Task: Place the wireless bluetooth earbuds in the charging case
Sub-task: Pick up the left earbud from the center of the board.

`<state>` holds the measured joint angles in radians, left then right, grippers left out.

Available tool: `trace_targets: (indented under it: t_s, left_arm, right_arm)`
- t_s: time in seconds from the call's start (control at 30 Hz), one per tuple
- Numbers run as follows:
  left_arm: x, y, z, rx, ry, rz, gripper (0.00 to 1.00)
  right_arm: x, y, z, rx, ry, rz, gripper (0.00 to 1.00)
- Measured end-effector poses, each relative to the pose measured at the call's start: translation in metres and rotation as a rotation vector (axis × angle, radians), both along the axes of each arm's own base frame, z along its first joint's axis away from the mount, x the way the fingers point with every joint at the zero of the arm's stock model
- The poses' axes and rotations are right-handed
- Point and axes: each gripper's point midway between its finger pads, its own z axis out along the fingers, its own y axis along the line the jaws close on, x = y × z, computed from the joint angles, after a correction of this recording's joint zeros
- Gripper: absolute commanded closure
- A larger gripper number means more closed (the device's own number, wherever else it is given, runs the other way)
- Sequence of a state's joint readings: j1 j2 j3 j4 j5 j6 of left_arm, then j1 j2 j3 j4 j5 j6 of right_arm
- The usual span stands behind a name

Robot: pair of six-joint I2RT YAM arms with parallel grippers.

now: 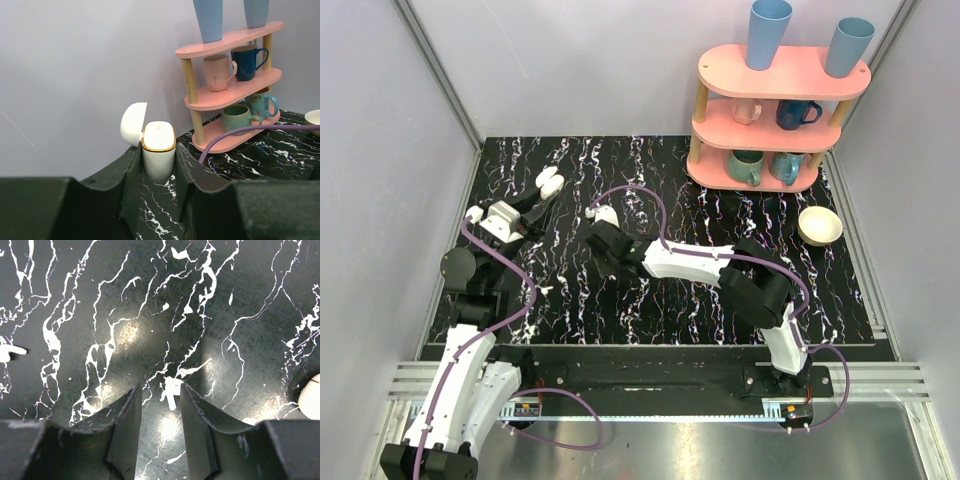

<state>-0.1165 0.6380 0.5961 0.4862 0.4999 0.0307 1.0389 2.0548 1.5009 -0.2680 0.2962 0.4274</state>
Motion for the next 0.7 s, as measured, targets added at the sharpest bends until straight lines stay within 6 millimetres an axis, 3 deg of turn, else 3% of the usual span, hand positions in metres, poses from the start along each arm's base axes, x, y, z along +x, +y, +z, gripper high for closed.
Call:
trace_targets:
  t_s: [0.7]
  left_arm:
    - [0.003,-0.002,-0.003,0.007,0.02,-0.001,1.0]
  right_arm:
    - [-0.004,-0.004,-0.031,-0.091,0.088,-0.047,0.59]
